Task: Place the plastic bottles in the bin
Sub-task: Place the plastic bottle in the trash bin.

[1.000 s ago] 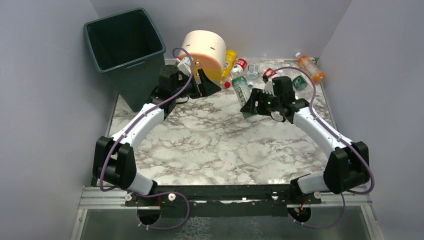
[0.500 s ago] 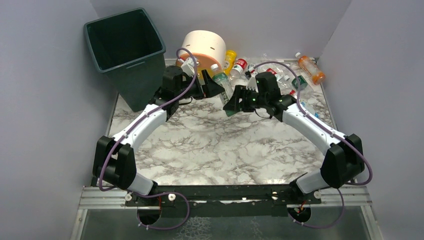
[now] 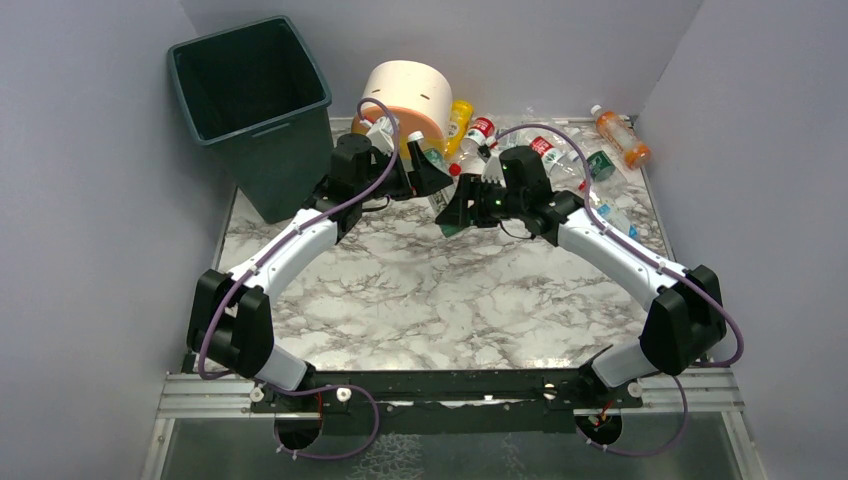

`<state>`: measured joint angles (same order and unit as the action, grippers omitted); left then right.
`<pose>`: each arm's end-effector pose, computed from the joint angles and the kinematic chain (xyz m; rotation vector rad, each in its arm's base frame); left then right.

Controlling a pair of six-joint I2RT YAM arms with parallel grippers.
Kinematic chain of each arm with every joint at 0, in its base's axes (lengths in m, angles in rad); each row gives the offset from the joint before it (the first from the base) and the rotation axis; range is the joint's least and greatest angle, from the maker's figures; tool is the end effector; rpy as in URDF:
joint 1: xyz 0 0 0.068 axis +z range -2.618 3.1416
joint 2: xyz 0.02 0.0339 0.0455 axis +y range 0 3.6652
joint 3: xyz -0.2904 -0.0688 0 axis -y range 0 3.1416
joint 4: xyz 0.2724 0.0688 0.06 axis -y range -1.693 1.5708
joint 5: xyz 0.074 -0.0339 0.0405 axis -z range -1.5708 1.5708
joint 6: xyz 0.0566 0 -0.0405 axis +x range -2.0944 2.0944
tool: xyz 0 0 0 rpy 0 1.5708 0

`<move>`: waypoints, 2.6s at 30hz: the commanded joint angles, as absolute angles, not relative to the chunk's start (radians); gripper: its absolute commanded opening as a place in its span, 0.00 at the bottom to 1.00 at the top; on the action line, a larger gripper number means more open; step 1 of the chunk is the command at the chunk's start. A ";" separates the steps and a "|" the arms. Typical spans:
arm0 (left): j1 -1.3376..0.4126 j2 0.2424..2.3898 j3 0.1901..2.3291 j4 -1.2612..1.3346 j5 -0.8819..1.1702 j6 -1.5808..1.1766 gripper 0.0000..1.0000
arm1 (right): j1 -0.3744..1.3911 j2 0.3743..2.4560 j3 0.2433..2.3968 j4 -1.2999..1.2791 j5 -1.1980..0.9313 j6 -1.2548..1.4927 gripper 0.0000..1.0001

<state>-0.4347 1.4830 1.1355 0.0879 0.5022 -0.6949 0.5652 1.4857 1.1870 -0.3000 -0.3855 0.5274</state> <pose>0.3428 -0.1892 0.3347 0.1284 1.9818 -1.2242 0.3076 0.2203 0.3088 -0.2805 2.2944 1.0145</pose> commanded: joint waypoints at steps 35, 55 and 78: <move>-0.279 1.510 1.383 -0.112 0.425 -0.562 0.47 | 0.592 1.330 1.256 -0.445 -0.209 0.456 0.89; 0.267 1.625 1.821 -0.139 0.645 -0.674 0.47 | 0.590 1.363 1.212 -0.424 -0.217 0.448 0.89; 0.476 1.827 1.915 -0.115 0.649 -0.707 0.61 | 0.547 1.461 1.240 -0.445 -0.168 0.407 0.90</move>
<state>0.4702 1.8042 1.8233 -0.0826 0.6601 -0.7391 0.5682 1.4483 1.2236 -0.4217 -0.2188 0.4332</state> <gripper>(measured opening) 0.564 0.895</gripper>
